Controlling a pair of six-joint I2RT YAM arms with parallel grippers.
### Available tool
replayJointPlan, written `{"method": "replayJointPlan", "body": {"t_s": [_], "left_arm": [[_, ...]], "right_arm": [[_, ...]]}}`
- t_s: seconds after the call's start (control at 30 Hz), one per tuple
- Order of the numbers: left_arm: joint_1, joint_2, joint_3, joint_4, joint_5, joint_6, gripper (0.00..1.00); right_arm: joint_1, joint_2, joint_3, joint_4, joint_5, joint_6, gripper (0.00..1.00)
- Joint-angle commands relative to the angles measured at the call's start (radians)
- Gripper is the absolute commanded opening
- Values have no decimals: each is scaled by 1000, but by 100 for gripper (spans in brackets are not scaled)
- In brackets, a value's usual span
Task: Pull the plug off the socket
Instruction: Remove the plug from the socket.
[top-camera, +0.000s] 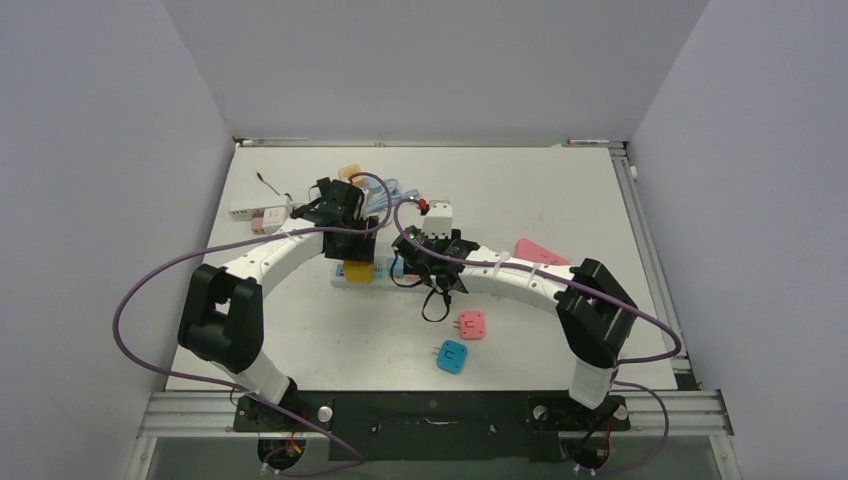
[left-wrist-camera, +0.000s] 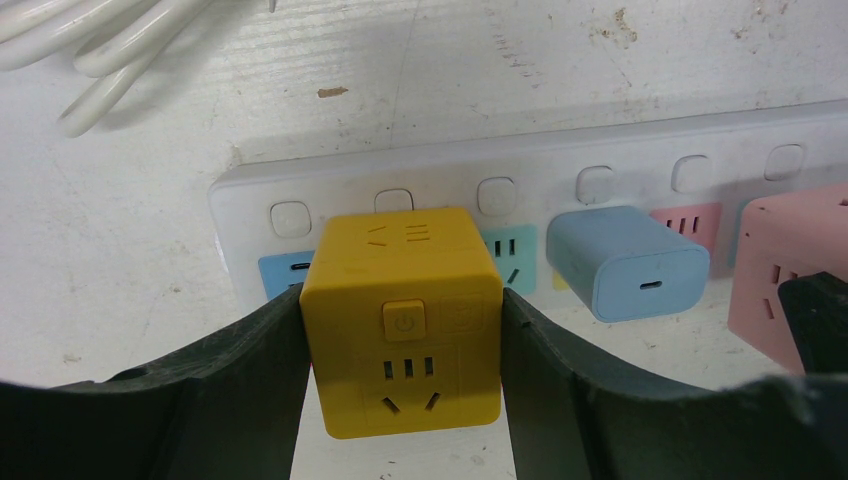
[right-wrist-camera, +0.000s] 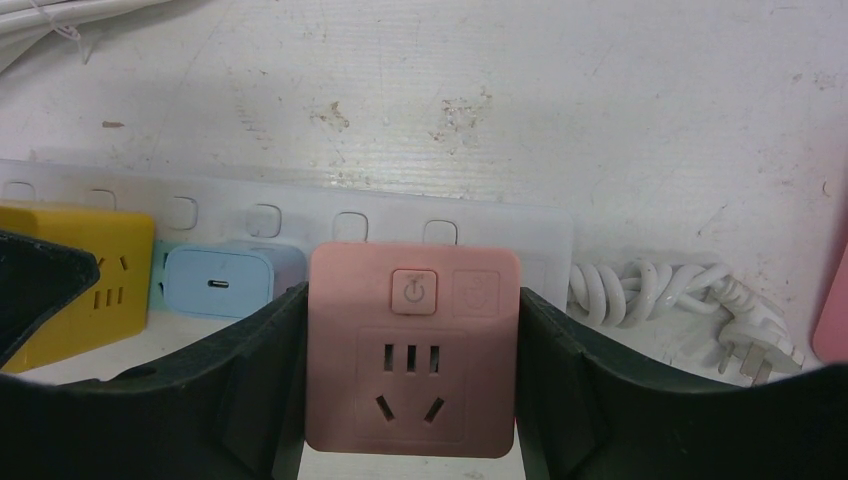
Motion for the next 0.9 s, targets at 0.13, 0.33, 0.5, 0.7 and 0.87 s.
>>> {"method": "replayJointPlan", "body": {"t_s": [0.13,0.33,0.5,0.7,0.87], "left_arm": [[-5,58,-24,-47,33,-5,0],[-4,33,-34,-38,25,-10,0],[-3,36,-32,-36,25,-10,0],[-3,34,-33,-34,25,-7,0],[-3,25,-34,-31,25,-4,0]], "right_arm": [[12,-28,26,21,42,-6,5],[25,-134,-28,38,6,-45,5],[3,-285,-142,6,-48,-67,5],[-76,-459,-278,-94,-261,-106,5],[-90,-603,-350,-248,-342,-92,5]]}}
